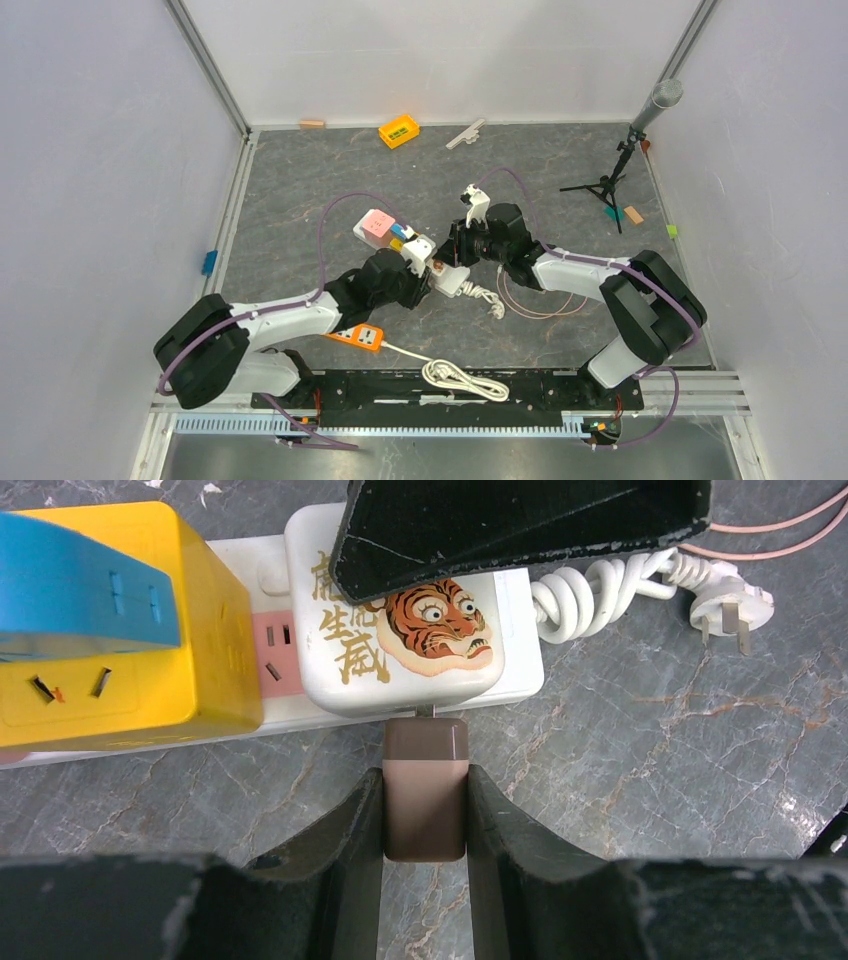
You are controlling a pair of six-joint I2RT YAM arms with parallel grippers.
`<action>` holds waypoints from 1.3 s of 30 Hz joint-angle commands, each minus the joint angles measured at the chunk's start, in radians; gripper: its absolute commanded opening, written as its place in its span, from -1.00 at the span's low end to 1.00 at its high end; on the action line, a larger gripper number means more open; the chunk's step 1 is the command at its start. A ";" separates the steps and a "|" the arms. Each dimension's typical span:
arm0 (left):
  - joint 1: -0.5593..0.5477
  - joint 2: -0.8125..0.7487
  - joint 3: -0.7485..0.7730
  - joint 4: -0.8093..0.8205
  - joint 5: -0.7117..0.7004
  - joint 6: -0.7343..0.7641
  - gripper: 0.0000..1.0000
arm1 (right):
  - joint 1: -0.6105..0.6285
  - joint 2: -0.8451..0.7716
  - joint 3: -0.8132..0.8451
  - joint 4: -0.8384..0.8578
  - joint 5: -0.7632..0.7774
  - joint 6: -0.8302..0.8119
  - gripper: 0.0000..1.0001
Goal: Insert the plug
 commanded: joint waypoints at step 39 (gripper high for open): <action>0.041 0.009 0.066 0.567 -0.319 -0.055 -0.96 | 0.170 0.126 -0.162 -0.567 -0.377 0.009 -1.00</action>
